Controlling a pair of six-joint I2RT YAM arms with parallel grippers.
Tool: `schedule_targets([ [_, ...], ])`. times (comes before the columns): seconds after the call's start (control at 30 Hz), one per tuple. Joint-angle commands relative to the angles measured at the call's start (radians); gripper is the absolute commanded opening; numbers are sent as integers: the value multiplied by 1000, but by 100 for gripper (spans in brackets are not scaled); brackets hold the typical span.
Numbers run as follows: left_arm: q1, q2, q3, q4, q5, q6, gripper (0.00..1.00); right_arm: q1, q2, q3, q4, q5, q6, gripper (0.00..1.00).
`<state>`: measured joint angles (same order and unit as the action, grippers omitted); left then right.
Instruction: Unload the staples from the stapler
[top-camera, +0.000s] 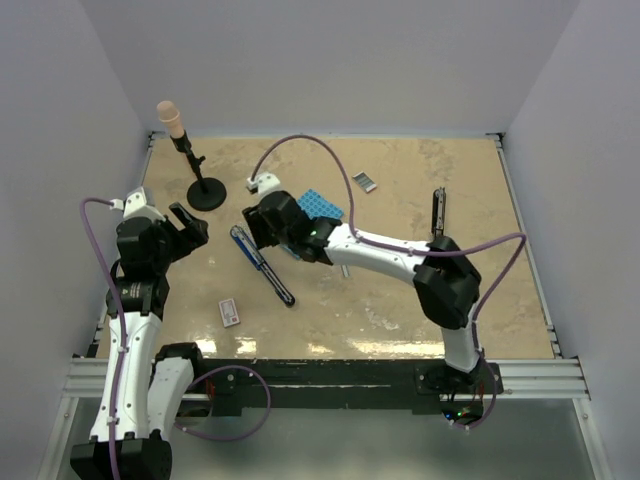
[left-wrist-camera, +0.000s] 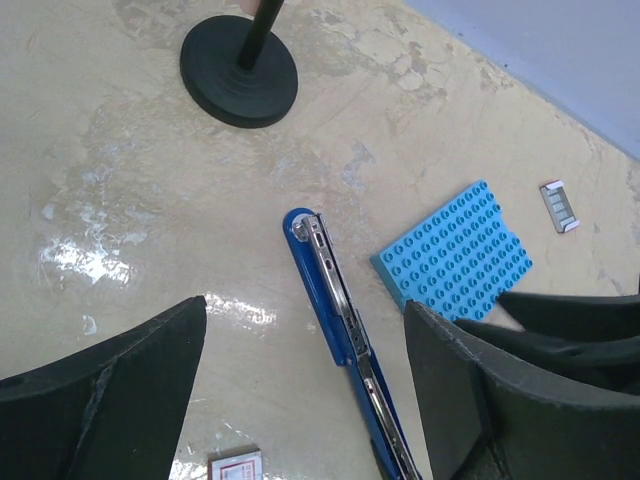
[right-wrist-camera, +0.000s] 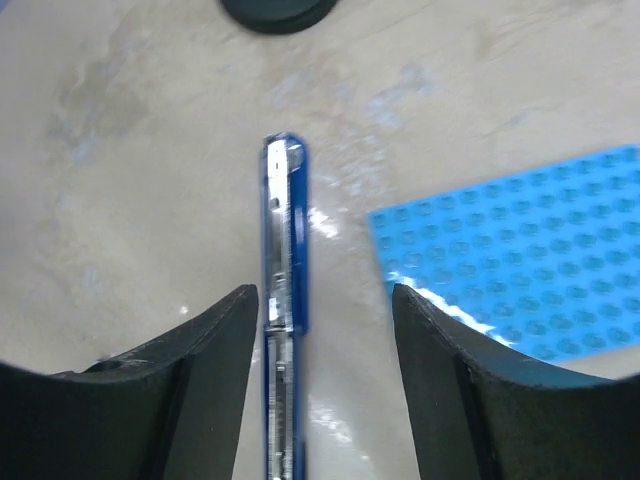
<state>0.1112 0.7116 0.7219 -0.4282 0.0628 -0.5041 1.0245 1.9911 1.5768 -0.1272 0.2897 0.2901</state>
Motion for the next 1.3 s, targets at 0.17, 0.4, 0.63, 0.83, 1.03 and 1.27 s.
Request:
schedule_targets([
  [0.17,8,-12,14,25,17,21,84,-283,-115,-51,-66,77,-143,75],
  [0.4,8,-4,11,29,42,22,84,-493,-20,55,-150,45,-275,85],
  [0.63,10,6,11,37,57,24,84,-622,124,178,-204,-72,-350,86],
  [0.83,8,12,11,40,60,24,84,-695,204,262,-238,-162,-388,91],
  [1.03,19,17,13,39,61,26,84,-725,262,315,-246,-236,-420,91],
  [1.27,28,19,13,42,63,26,84,-724,324,367,-253,-288,-456,90],
])
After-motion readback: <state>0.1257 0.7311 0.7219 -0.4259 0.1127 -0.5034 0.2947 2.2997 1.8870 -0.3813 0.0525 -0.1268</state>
